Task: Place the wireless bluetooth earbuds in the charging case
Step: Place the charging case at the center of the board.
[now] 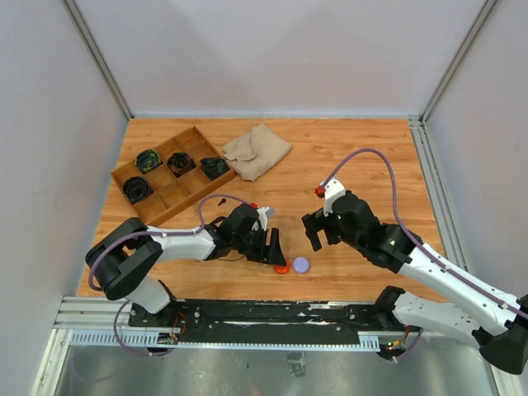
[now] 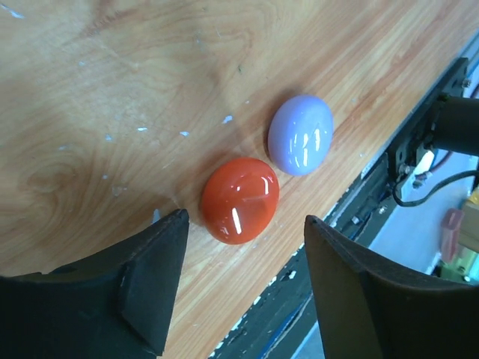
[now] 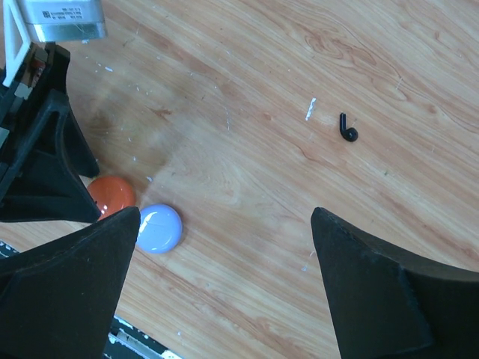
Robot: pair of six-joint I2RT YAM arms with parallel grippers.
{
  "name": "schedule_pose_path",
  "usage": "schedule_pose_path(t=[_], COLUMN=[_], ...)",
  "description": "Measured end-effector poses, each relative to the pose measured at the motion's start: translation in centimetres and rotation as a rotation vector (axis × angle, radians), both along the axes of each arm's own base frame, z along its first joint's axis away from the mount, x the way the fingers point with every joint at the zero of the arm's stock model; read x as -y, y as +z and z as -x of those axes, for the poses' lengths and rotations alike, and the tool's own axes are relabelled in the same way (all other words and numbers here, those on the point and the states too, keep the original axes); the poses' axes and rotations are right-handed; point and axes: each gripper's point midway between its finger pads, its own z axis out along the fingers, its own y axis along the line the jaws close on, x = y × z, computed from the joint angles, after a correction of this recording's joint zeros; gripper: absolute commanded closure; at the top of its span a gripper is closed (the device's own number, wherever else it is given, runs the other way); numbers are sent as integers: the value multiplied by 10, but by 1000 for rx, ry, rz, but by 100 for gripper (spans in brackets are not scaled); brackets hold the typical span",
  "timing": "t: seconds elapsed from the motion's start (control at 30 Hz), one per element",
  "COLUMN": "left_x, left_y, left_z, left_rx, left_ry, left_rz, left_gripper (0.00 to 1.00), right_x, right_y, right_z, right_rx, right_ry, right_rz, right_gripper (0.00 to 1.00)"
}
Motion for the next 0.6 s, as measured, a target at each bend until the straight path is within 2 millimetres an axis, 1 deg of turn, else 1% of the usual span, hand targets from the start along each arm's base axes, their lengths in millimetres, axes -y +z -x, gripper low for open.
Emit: schedule_pose_path(t=[0.07,0.13,0.23,0.33,0.4,0.5,0.57,0.6], left_x=[-2,-6,-16,-25,-28,-32,-39,-43], left_y=[2,4,7,18,38,79,107,118], left_z=[-3,-6,-13,-24,-37,-57,-68,-73], left_rx=[14,30,62,113,177,283,346,370], left_ry=[15,33,69,100,125,157,183,198], left_rz=[-13,-32,-91,-154,-184,-183,-178,-177], left_gripper=[24,22,17,13,7,1,1,1], right_x=[2,3,4,7,9,14,22,27], right_y=[1,3,5,3,1,-6,-12,-15], right_z=[1,2,1,-1,-1,0,1,0], right_rx=[-10,-18,-41,-81,-111,-161,-201,-220], right_ry=[-4,-8,-14,-30,-38,-55,-81,-105], right_rz=[4,11,24,40,53,71,80,79], right_gripper=[2,2,2,2,2,2,2,1])
